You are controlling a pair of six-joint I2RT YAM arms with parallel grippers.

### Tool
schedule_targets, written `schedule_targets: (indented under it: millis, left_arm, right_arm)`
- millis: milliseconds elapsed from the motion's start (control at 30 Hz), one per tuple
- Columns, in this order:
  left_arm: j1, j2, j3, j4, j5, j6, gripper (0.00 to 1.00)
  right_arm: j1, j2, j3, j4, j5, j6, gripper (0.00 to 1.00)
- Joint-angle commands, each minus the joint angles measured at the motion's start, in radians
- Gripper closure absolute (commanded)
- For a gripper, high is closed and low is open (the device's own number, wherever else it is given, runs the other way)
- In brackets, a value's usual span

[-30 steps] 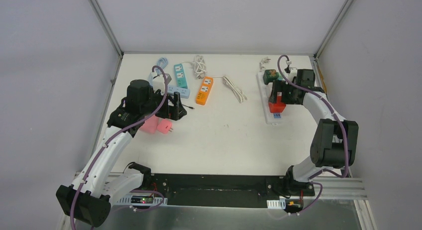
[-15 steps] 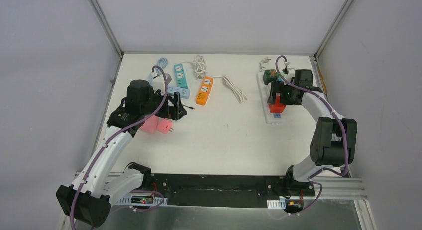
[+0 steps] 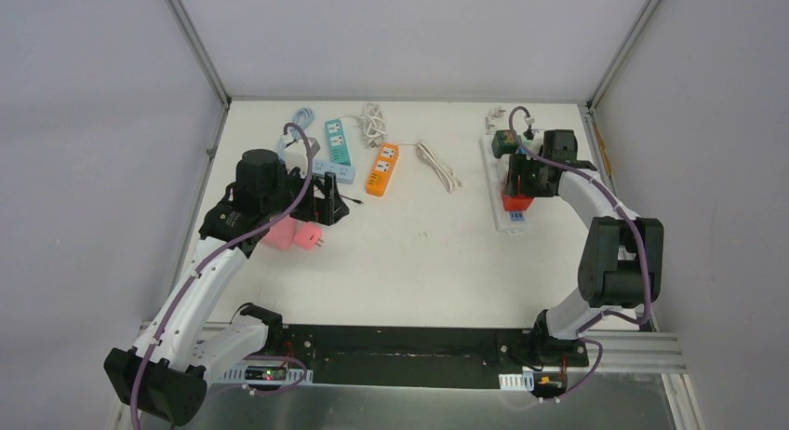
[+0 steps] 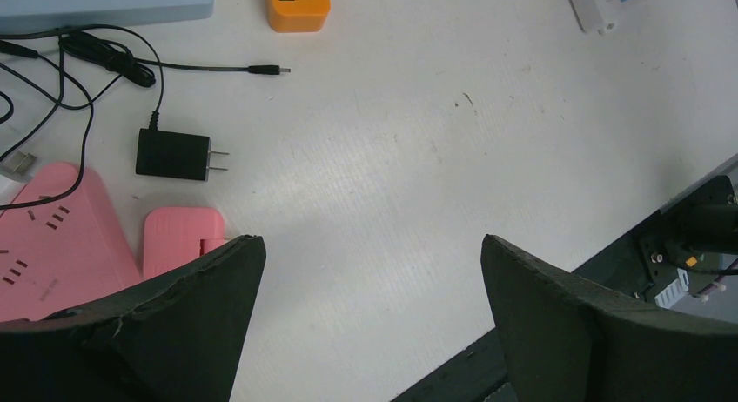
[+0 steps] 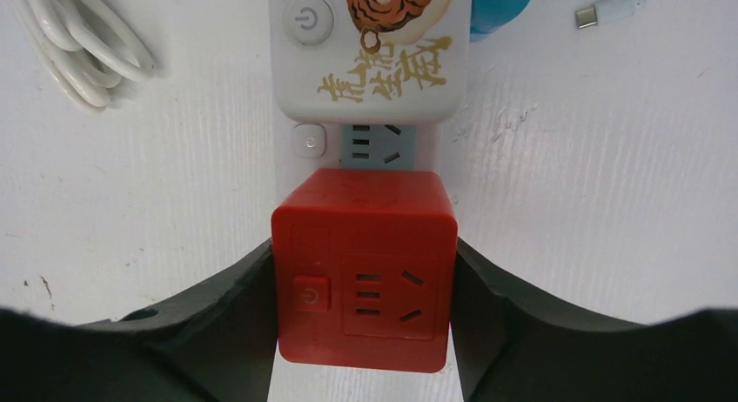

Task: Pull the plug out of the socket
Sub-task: Move the socket to the center of the board.

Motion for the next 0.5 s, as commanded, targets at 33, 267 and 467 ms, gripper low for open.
schedule_targets:
  millis: [33, 267, 467]
  left_arm:
    - [0.01, -0.02, -0.004, 0.039, 0.0, 0.011, 0.01]
    - [0.01, -0.015, -0.005, 0.038, -0.003, 0.012, 0.01]
    - [0.01, -0.003, -0.007, 0.04, -0.011, 0.014, 0.01]
  right_arm:
    - [0.019, -0.097, -0.005, -0.029, -0.056, 0.088, 0.62]
    - [0.064, -0.26, -0.158, -0.016, -0.156, 0.15, 0.59]
    - [0.099, -0.375, -0.295, 0.006, -0.303, 0.147, 0.32]
